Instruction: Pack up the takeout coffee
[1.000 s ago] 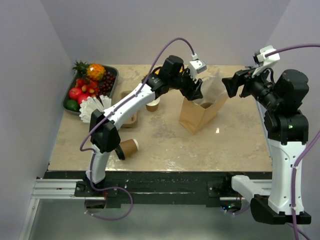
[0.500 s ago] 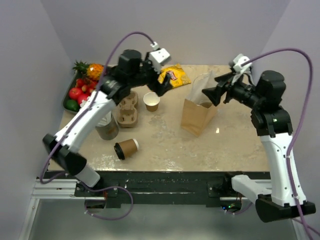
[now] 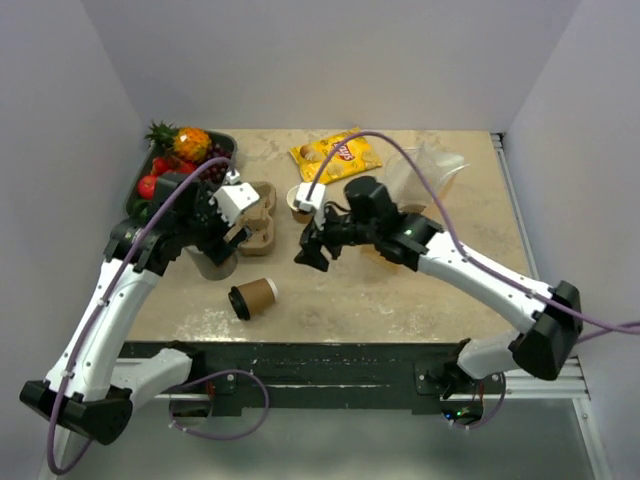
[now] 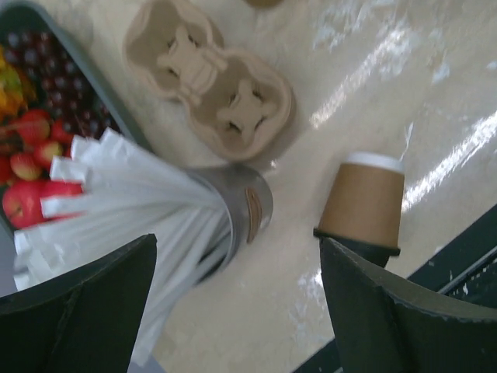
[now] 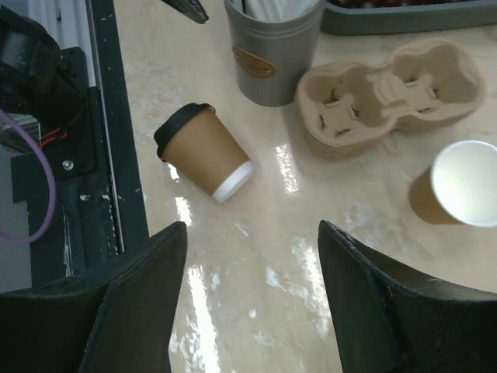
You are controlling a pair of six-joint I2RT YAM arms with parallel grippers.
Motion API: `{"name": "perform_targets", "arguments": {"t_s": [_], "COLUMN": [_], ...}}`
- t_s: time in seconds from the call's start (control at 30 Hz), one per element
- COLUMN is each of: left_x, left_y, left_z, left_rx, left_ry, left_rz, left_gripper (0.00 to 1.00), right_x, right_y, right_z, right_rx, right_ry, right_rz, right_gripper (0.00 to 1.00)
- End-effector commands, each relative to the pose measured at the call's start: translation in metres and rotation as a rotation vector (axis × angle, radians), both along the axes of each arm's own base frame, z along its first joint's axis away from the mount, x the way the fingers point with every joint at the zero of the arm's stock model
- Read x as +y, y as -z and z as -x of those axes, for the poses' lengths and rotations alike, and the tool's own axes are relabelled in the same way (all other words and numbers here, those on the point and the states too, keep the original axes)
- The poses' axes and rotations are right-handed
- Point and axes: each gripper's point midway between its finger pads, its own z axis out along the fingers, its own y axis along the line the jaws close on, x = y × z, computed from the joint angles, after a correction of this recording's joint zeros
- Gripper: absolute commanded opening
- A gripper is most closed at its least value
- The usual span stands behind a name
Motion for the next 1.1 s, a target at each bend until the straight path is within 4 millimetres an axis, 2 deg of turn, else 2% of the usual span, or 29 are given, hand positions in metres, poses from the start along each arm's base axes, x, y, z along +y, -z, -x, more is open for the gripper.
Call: {"name": "perform_targets", "arguments": {"t_s": [0.0, 0.03, 0.07, 0.1, 0.13, 0.17, 0.2, 0.23, 0.27, 0.3, 0.4, 0.47, 0.6, 0.63, 0.67, 0.73, 0.77, 0.8, 0.83, 0.87, 0.97, 1.0, 1.07], "left_x": [0.045, 0.048, 0.052, 0.058, 0.059, 0.069, 0.076, 0.093, 0.103, 0.106, 0.105, 0.100, 0.101, 0.102, 0.093, 0.092, 0.084, 0.079, 0.073, 0.067, 0.064, 0.064, 0.064], "left_y": [0.010, 0.016, 0.014, 0.007, -0.003, -0.013, -0.021, -0.042, -0.049, -0.066, -0.076, -0.072, -0.050, -0.049, -0.046, -0.033, -0.027, -0.012, -0.005, 0.002, 0.017, 0.029, 0.041], "left_z": [0.040, 0.046, 0.048, 0.051, 0.048, 0.044, 0.040, 0.029, 0.022, 0.017, 0.012, 0.015, 0.028, 0.030, 0.033, 0.042, 0.046, 0.059, 0.064, 0.067, 0.080, 0.083, 0.087], "left_rx": [0.002, 0.011, 0.000, -0.033, -0.062, -0.101, -0.128, -0.194, -0.211, -0.253, -0.224, -0.189, -0.150, -0.154, -0.131, -0.064, -0.028, 0.063, 0.091, 0.114, 0.103, 0.124, 0.141], "left_ry": [-0.096, -0.121, -0.150, -0.190, -0.261, -0.340, -0.387, -0.515, -0.582, -0.610, -0.628, -0.587, -0.496, -0.461, -0.392, -0.328, -0.278, -0.219, -0.147, -0.116, -0.014, 0.011, 0.057], "left_rz": [-0.107, -0.104, -0.100, -0.092, -0.039, -0.030, -0.012, 0.035, 0.034, 0.059, 0.092, 0.075, -0.017, -0.052, -0.046, -0.095, -0.085, -0.100, -0.111, -0.087, -0.118, -0.134, -0.160], "left_gripper": [0.89, 0.89, 0.89, 0.89, 0.89, 0.91, 0.91, 0.93, 0.95, 0.95, 0.95, 0.94, 0.90, 0.90, 0.90, 0.91, 0.90, 0.90, 0.89, 0.89, 0.89, 0.89, 0.88], "right_x": [0.058, 0.067, 0.078, 0.090, 0.097, 0.105, 0.114, 0.118, 0.125, 0.132, 0.142, 0.147, 0.145, 0.145, 0.145, 0.146, 0.147, 0.146, 0.146, 0.146, 0.143, 0.140, 0.136], "right_y": [-0.007, -0.005, 0.011, 0.011, 0.018, 0.032, 0.034, 0.039, 0.055, 0.056, 0.074, 0.082, 0.102, 0.107, 0.107, 0.108, 0.109, 0.111, 0.114, 0.116, 0.125, 0.130, 0.137], "right_z": [0.017, 0.024, 0.031, 0.043, 0.048, 0.050, 0.052, 0.051, 0.050, 0.047, 0.032, 0.033, 0.030, 0.031, 0.033, 0.034, 0.033, 0.032, 0.032, 0.032, 0.032, 0.030, 0.030], "right_rx": [0.006, 0.018, 0.083, 0.125, 0.158, 0.200, 0.208, 0.222, 0.266, 0.280, 0.340, 0.388, 0.556, 0.579, 0.596, 0.598, 0.607, 0.617, 0.626, 0.640, 0.657, 0.669, 0.710], "right_ry": [0.043, 0.026, 0.025, 0.003, 0.000, 0.011, 0.013, 0.023, 0.043, 0.061, 0.162, 0.175, 0.198, 0.198, 0.182, 0.177, 0.182, 0.191, 0.198, 0.206, 0.213, 0.225, 0.244], "right_rz": [-0.071, -0.071, -0.056, -0.069, -0.064, -0.047, -0.052, -0.049, -0.027, -0.034, -0.013, -0.003, -0.002, 0.004, 0.003, 0.001, 0.000, 0.001, 0.004, 0.004, 0.020, 0.028, 0.037], "right_gripper": [0.68, 0.64, 0.62, 0.59, 0.56, 0.54, 0.53, 0.53, 0.55, 0.57, 0.66, 0.65, 0.54, 0.54, 0.56, 0.63, 0.63, 0.64, 0.65, 0.66, 0.65, 0.64, 0.62]}}
